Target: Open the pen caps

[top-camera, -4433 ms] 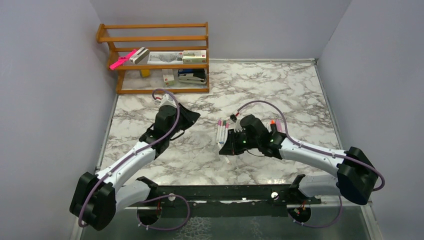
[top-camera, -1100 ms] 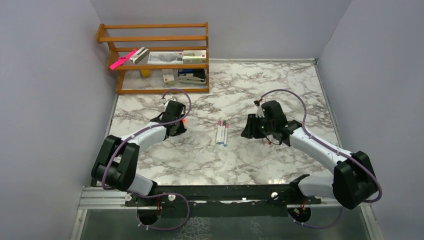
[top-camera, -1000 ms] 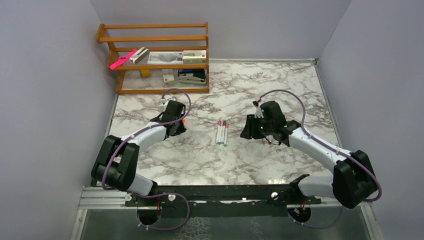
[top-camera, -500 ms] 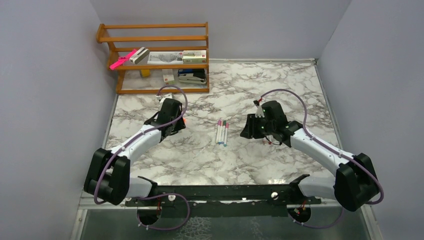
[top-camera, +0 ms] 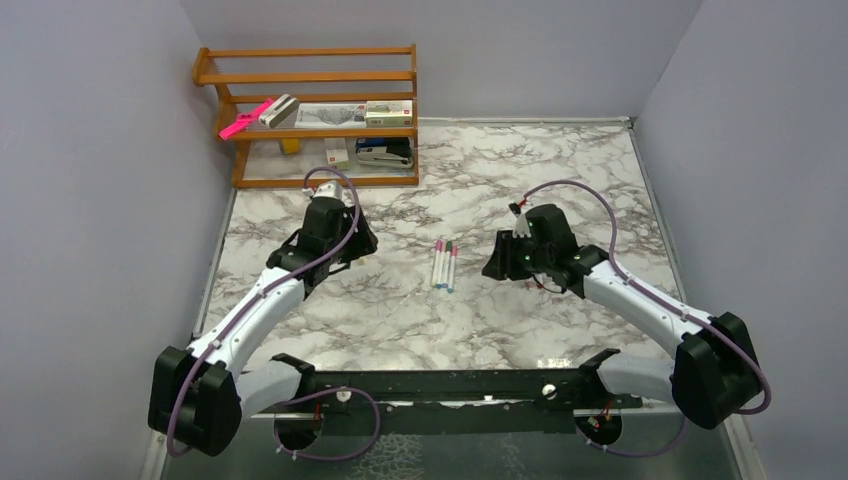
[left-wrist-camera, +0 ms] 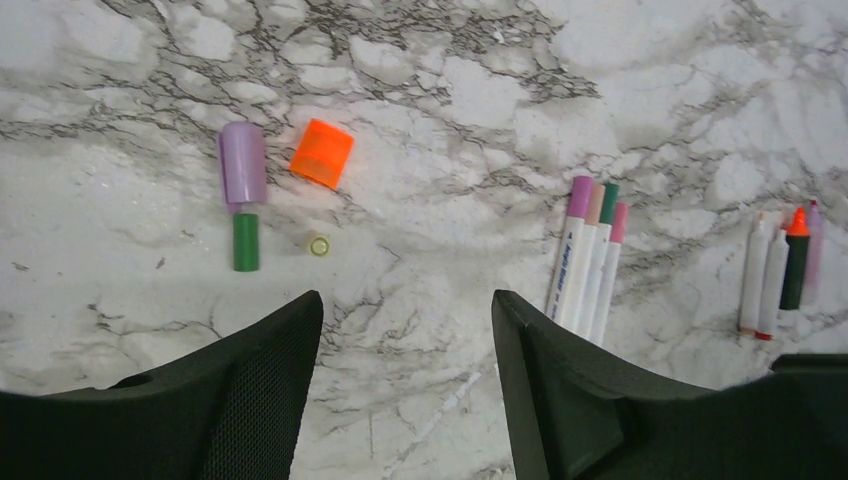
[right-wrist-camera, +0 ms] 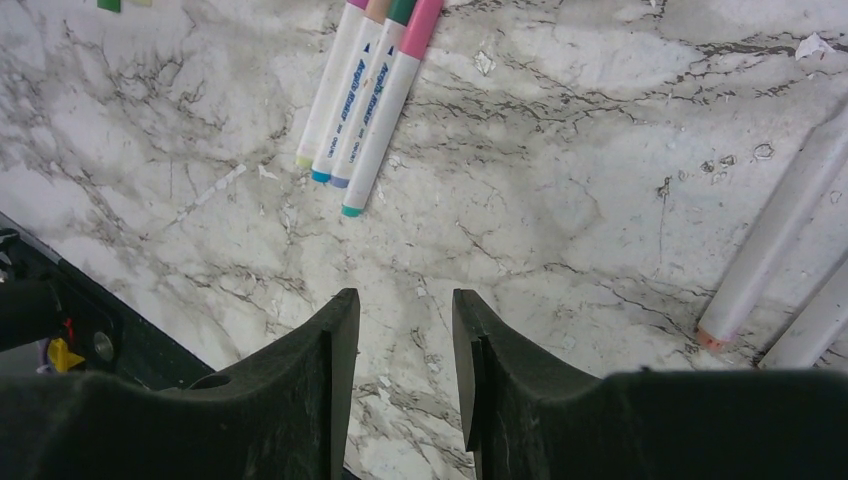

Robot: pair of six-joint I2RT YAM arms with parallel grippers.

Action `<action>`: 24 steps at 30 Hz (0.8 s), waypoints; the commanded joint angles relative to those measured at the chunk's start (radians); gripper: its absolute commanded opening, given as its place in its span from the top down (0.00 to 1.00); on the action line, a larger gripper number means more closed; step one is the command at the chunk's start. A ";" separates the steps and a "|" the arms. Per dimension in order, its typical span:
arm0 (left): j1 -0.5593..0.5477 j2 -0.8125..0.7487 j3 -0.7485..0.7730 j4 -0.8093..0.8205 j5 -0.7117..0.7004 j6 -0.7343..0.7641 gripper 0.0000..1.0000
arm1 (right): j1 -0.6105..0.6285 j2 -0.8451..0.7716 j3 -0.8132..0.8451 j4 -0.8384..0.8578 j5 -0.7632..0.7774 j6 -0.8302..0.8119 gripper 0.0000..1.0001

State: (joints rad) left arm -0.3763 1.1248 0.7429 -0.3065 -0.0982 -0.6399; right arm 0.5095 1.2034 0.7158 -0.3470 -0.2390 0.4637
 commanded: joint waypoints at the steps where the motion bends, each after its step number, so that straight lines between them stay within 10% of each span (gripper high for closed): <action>1: 0.004 -0.094 -0.038 0.007 0.159 -0.033 0.31 | 0.004 -0.007 -0.013 0.021 -0.013 0.001 0.60; 5: 0.004 -0.168 -0.056 0.001 0.233 -0.042 0.02 | 0.004 -0.005 -0.019 0.036 -0.024 -0.004 0.58; 13: 0.004 -0.233 -0.065 -0.031 0.307 -0.063 0.01 | 0.004 0.003 -0.026 0.060 -0.055 0.011 0.32; 24: 0.005 -0.258 -0.078 -0.048 0.321 -0.054 0.01 | 0.005 0.029 -0.001 0.033 -0.061 -0.002 0.30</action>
State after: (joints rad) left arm -0.3752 0.8703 0.6685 -0.3428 0.1947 -0.6968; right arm 0.5095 1.2087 0.7010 -0.3279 -0.2779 0.4702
